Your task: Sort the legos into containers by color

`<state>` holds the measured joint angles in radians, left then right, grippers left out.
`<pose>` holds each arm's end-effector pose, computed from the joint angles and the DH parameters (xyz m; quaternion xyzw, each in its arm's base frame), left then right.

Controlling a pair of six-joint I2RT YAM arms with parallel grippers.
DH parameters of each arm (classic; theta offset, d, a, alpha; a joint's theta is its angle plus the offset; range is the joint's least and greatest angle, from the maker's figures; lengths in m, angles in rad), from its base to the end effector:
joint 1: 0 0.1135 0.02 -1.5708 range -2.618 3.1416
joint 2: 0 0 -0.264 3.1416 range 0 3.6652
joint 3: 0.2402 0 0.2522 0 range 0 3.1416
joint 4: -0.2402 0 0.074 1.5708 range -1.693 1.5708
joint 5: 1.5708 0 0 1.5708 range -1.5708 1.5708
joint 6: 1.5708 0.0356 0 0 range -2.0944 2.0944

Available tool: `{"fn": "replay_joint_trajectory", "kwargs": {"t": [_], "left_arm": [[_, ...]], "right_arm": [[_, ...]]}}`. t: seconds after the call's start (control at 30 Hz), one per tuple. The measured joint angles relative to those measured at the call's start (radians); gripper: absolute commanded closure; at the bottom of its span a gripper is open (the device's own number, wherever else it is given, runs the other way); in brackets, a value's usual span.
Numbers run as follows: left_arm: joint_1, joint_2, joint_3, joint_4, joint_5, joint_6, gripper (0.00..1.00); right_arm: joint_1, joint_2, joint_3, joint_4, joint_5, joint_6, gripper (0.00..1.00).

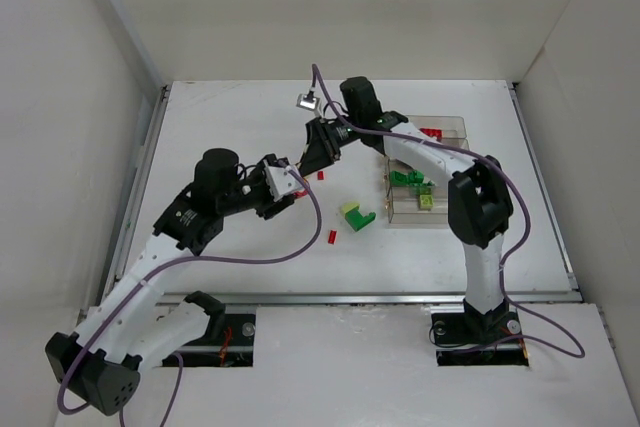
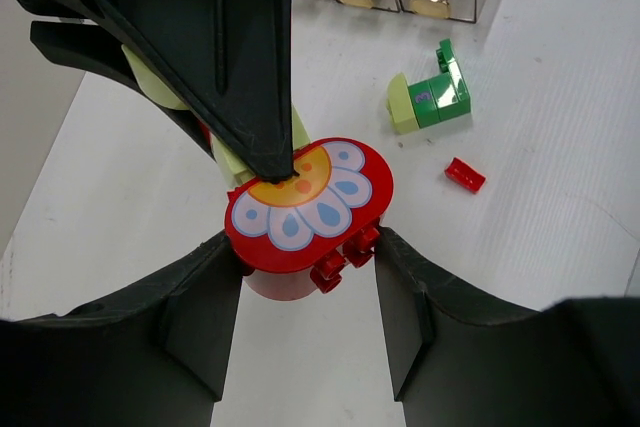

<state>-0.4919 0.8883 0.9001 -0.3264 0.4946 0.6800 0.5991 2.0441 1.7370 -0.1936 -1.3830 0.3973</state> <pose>0.1664 -0.1084 0.3487 0.5537 0.5741 -0.1437 0.5858 0.3624 0.2898 0.2929 -0.3902 0.6265 0.6696 0.0829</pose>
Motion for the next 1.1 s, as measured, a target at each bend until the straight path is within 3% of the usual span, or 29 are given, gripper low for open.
{"fn": "replay_joint_trajectory", "kwargs": {"t": [0.23, 0.43, 0.67, 0.77, 0.9, 0.97, 1.1], "left_arm": [[-0.001, -0.01, 0.0, -0.003, 0.012, 0.025, 1.0], [0.003, -0.052, 0.0, 0.001, 0.025, 0.038, 1.0], [0.003, -0.038, 0.0, 0.026, 0.0, 0.001, 1.0], [0.003, 0.032, 0.023, 0.049, -0.04, -0.073, 1.0], [0.003, 0.216, 0.132, 0.063, -0.07, -0.183, 1.0], [0.003, 0.325, 0.211, 0.069, -0.068, -0.228, 1.0], [-0.007, 0.583, 0.454, 0.066, -0.041, -0.288, 1.0]], "right_arm": [[-0.042, -0.016, -0.046, -0.001, 0.011, 0.042, 1.0], [-0.148, -0.019, -0.08, -0.005, 0.086, 0.067, 1.0], [-0.18, -0.044, -0.105, -0.006, 0.215, 0.104, 1.0], [-0.227, -0.139, -0.183, -0.025, 0.423, 0.135, 1.0], [-0.342, -0.344, -0.247, -0.114, 0.826, 0.158, 1.0], [-0.39, -0.463, -0.247, -0.141, 1.097, 0.149, 1.0], [-0.397, -0.567, -0.25, -0.157, 1.369, 0.14, 1.0]]}}
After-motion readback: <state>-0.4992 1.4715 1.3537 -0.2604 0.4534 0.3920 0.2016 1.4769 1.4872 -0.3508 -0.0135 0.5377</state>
